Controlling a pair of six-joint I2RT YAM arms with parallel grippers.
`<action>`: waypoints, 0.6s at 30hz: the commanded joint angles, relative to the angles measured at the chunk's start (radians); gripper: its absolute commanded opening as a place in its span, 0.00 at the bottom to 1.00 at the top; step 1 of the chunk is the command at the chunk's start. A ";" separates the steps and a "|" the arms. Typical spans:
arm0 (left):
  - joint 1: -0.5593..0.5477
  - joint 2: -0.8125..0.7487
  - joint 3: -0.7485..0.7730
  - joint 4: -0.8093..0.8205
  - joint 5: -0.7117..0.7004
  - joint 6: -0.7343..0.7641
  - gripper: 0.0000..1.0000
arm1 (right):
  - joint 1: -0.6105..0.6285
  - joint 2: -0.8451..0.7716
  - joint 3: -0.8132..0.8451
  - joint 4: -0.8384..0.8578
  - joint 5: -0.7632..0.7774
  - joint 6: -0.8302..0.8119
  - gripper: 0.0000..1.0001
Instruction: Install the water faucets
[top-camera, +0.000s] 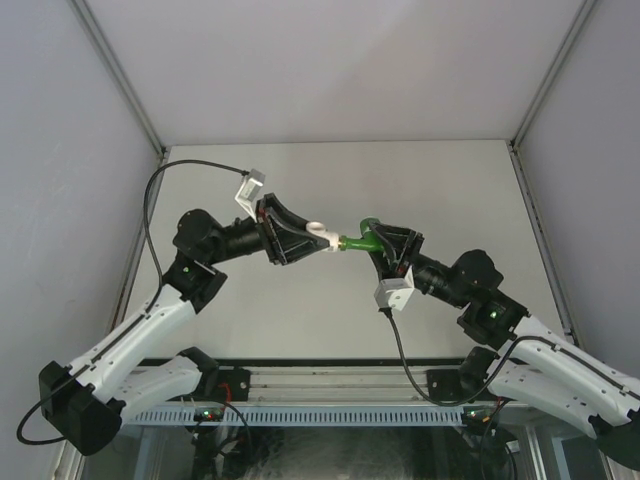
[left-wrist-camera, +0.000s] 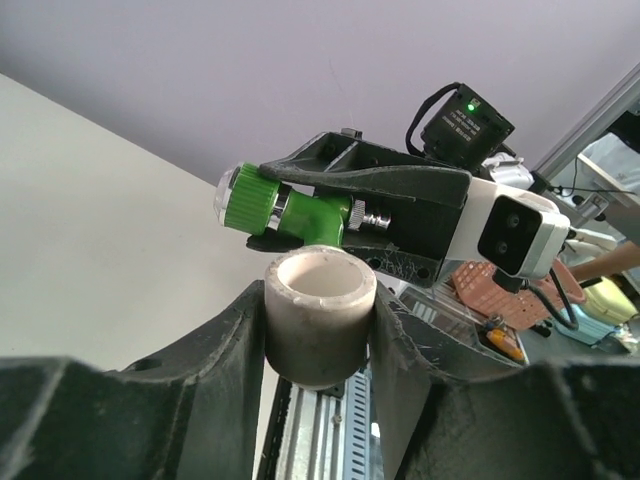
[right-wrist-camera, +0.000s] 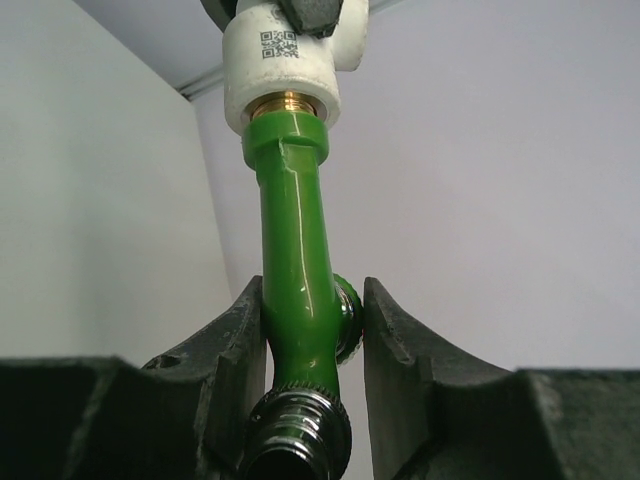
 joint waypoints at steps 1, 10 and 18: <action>-0.010 0.023 0.039 0.013 -0.005 -0.026 0.48 | 0.042 -0.009 0.048 0.044 -0.014 -0.012 0.00; -0.011 0.047 0.057 -0.023 0.007 -0.034 0.26 | 0.053 -0.008 0.044 0.052 0.039 0.008 0.00; -0.010 0.039 0.078 -0.095 0.011 -0.007 0.73 | 0.064 -0.005 0.028 0.098 0.109 0.017 0.00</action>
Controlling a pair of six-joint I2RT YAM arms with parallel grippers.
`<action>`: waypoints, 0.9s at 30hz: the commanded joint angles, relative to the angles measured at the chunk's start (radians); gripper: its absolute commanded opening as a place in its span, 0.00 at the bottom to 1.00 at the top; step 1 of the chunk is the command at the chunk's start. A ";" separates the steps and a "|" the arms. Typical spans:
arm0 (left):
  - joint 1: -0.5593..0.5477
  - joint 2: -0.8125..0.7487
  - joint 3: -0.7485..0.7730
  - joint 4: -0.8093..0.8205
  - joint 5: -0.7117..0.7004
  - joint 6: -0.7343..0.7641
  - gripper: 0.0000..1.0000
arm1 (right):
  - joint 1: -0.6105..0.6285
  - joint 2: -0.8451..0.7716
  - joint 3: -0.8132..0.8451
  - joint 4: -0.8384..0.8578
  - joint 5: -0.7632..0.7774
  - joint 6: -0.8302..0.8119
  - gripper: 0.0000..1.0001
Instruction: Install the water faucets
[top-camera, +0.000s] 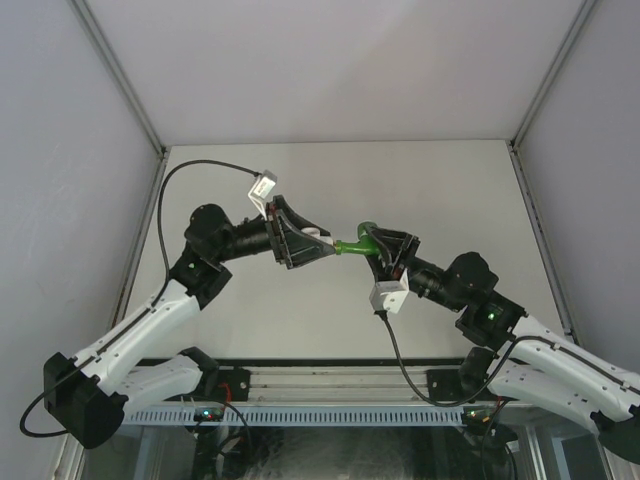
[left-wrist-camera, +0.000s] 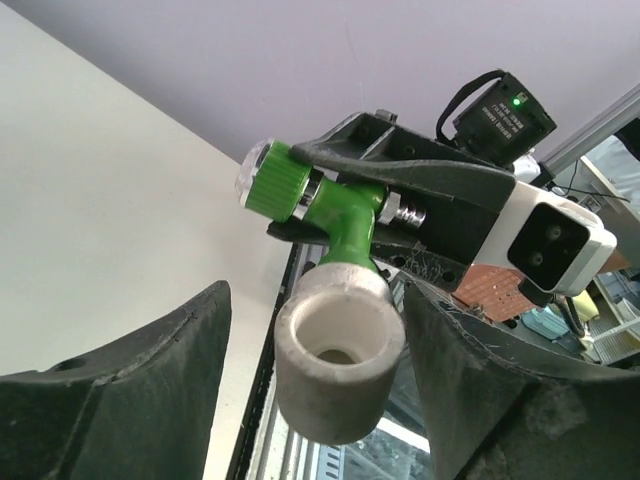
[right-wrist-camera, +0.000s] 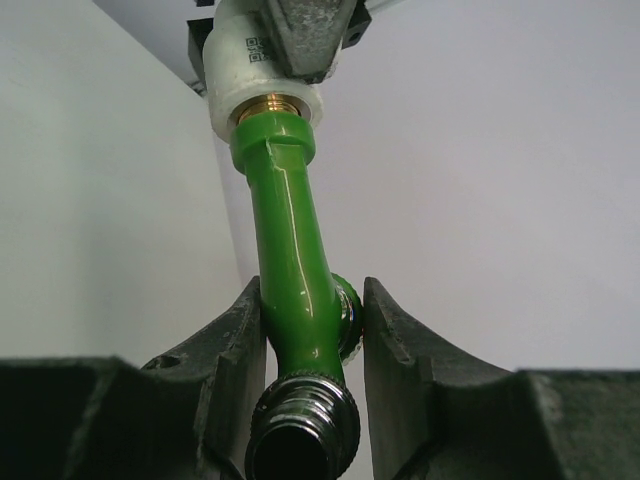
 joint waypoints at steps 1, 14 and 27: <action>-0.004 -0.004 0.070 -0.017 0.011 0.015 0.72 | 0.015 -0.011 0.026 0.131 0.047 0.020 0.00; -0.003 -0.004 0.061 0.039 -0.013 -0.024 0.65 | 0.028 -0.015 0.026 0.093 0.026 0.009 0.00; -0.003 -0.009 0.056 0.045 -0.002 0.031 0.00 | 0.015 -0.025 0.069 0.043 0.011 0.296 0.00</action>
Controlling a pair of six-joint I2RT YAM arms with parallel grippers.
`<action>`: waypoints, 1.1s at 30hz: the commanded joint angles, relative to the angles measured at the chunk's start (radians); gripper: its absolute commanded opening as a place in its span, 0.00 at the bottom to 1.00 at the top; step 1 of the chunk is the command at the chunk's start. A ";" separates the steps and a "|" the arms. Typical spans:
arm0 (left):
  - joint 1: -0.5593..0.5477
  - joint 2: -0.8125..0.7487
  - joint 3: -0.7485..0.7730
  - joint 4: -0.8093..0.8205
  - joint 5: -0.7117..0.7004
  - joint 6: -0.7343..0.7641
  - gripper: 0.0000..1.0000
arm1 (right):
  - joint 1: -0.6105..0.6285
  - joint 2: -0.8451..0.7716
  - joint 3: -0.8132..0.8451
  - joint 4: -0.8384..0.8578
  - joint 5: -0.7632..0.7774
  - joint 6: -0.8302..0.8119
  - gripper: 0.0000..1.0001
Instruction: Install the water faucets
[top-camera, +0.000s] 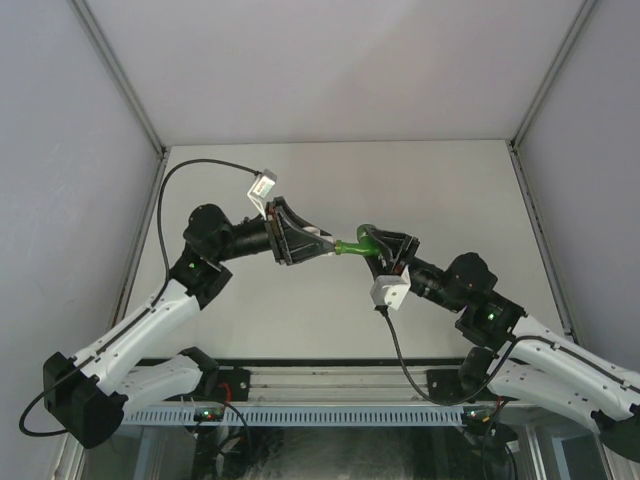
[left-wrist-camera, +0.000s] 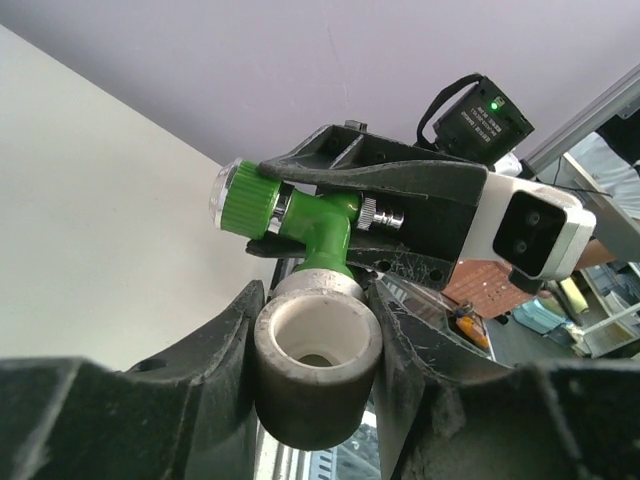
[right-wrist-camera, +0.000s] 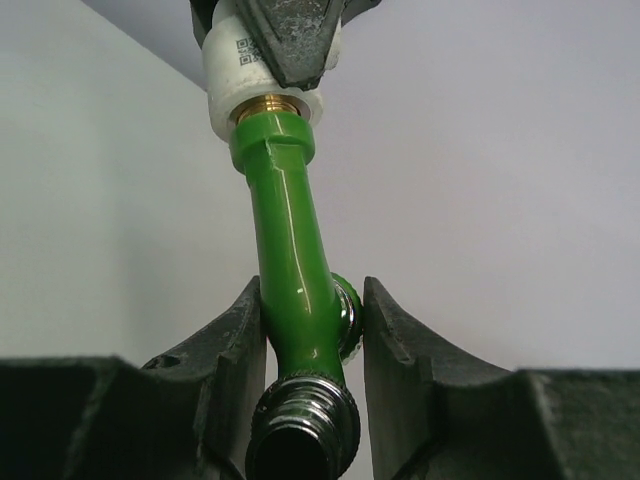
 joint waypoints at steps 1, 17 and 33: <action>0.000 -0.021 0.045 0.017 -0.019 0.084 0.00 | -0.015 -0.031 0.096 -0.006 -0.049 0.319 0.00; 0.000 -0.078 0.062 -0.090 0.004 0.553 0.00 | -0.476 0.144 0.228 0.184 -1.045 2.060 0.00; 0.000 -0.121 0.013 0.028 -0.013 0.373 0.00 | -0.516 -0.062 0.212 -0.187 -0.524 1.453 0.68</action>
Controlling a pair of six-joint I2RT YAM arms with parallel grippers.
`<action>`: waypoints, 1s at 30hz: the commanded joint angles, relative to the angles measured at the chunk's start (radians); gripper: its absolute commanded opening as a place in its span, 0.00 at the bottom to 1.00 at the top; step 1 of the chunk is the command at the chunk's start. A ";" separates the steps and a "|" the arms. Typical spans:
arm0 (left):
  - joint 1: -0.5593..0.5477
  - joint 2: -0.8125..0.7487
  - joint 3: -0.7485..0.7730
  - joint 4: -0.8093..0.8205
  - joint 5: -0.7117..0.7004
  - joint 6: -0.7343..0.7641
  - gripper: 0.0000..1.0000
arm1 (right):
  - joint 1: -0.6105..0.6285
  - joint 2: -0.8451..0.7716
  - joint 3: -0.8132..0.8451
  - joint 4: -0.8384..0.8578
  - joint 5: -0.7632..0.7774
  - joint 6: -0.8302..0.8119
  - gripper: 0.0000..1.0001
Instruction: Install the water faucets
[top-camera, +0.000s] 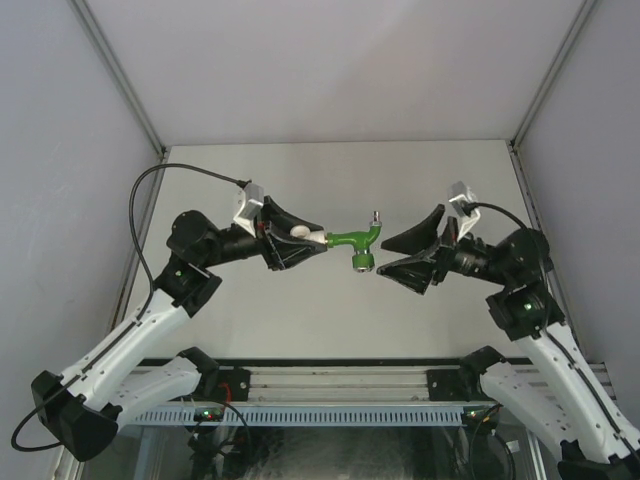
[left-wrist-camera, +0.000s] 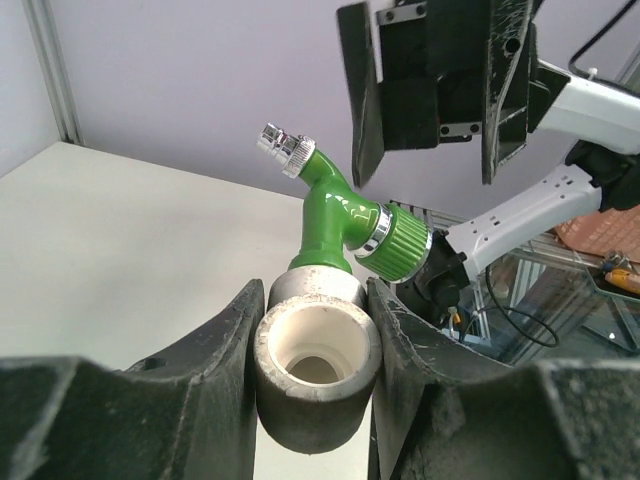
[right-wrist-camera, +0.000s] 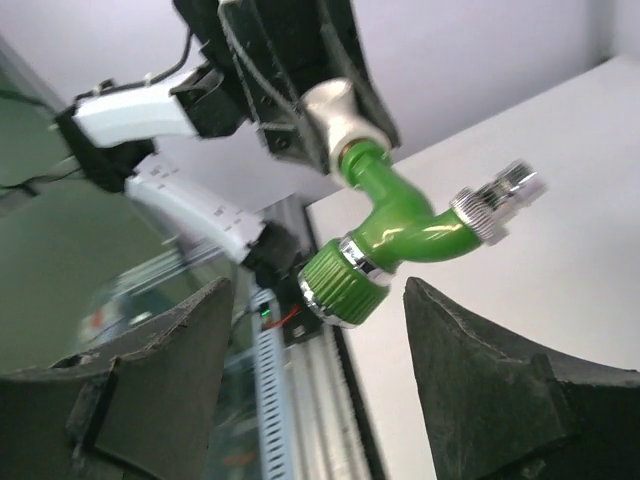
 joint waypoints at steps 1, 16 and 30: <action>0.003 -0.032 -0.002 0.067 -0.015 -0.044 0.00 | -0.007 -0.077 0.021 -0.067 0.283 -0.292 0.68; 0.002 -0.039 0.049 -0.051 0.032 -0.085 0.00 | 0.074 -0.260 -0.154 -0.099 0.379 -1.629 0.71; 0.001 -0.016 0.064 -0.060 0.060 -0.157 0.00 | 0.494 -0.024 -0.135 0.067 0.658 -1.932 0.64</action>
